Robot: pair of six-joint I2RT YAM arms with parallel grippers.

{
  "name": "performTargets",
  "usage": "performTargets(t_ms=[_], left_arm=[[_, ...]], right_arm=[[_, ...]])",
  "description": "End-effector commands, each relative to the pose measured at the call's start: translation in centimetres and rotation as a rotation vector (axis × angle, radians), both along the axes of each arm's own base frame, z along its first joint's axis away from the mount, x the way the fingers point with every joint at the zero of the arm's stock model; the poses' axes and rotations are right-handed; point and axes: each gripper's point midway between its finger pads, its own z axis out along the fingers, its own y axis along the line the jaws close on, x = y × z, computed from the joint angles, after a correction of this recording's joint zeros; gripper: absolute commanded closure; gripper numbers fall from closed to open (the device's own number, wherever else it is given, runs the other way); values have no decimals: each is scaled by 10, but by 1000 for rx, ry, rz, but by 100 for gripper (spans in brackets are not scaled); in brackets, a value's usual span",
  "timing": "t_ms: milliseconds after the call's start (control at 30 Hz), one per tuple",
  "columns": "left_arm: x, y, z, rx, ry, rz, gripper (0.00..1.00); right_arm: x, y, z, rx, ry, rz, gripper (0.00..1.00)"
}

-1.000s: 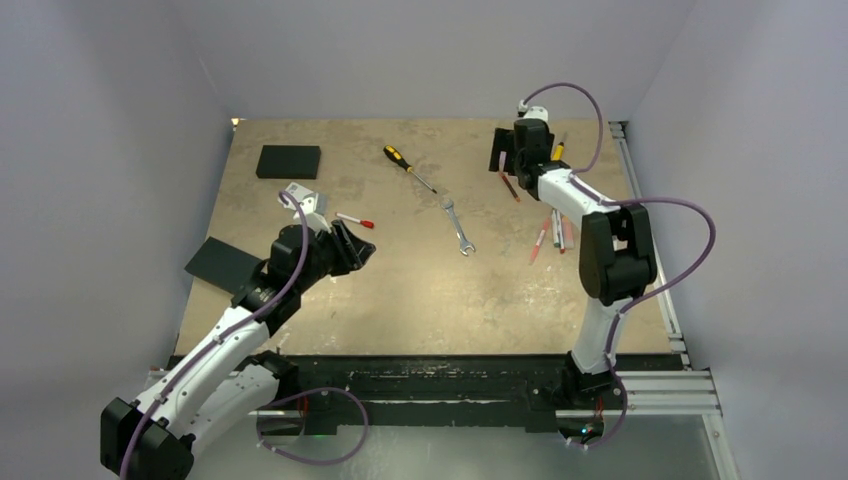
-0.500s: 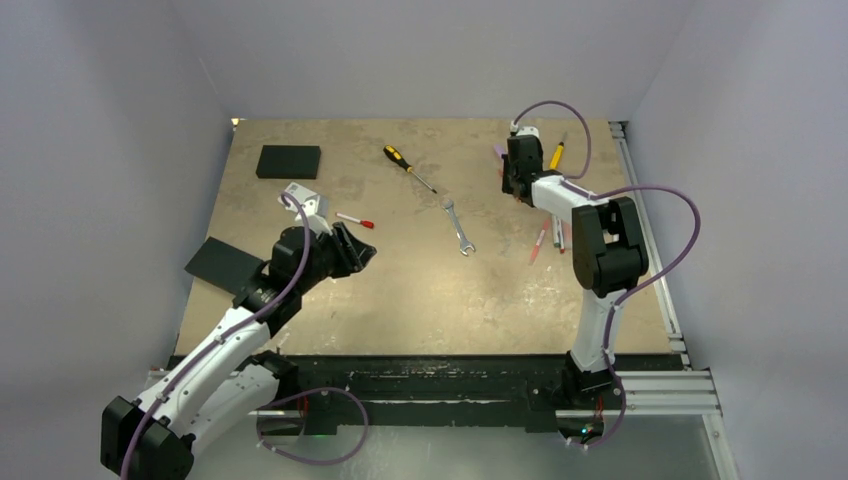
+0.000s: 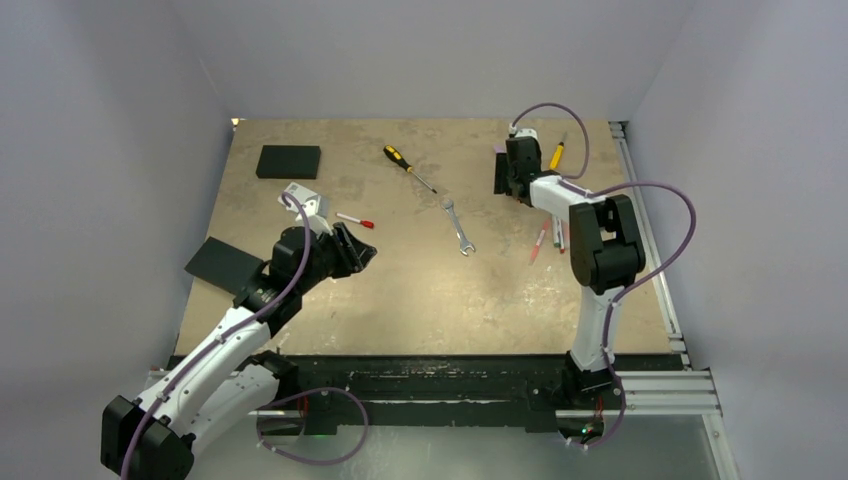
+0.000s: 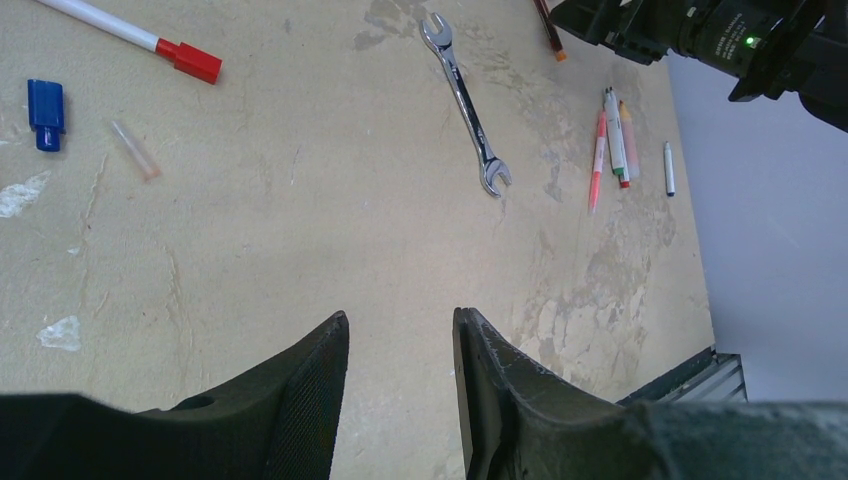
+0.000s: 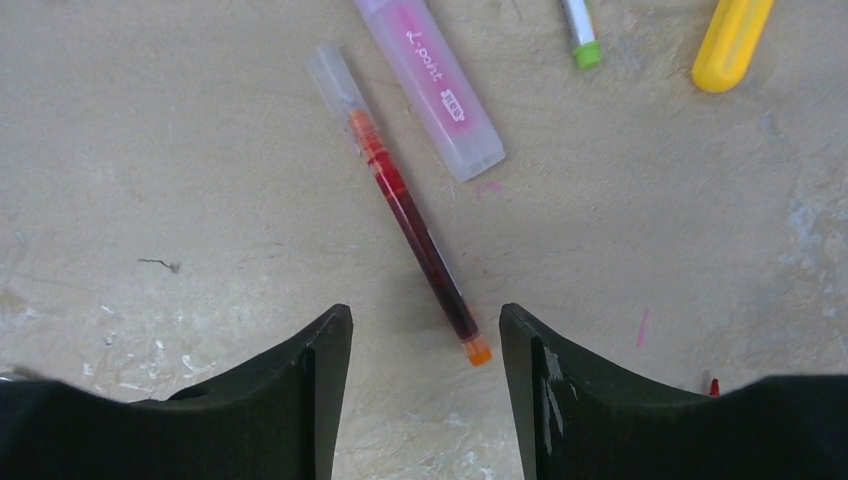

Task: Open the pen caps

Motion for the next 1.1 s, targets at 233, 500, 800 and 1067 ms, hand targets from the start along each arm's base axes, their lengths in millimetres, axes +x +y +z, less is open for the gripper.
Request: performTargets(t_ms=[233,500,800,1067], left_arm=[[2,-3,6,-19,-23,-2,59],[4,-4,4,-19,-20,-2,59],[5,-5,10,-28,-38,-4,59],[11,-11,24,-45,-64,-14,59]], right_arm=[[12,5,-18,2,37,8,44],[10,5,-30,-8,66,14,81],[11,10,-1,15,-18,19,100],[7,45,60,91,-144,89,100]])
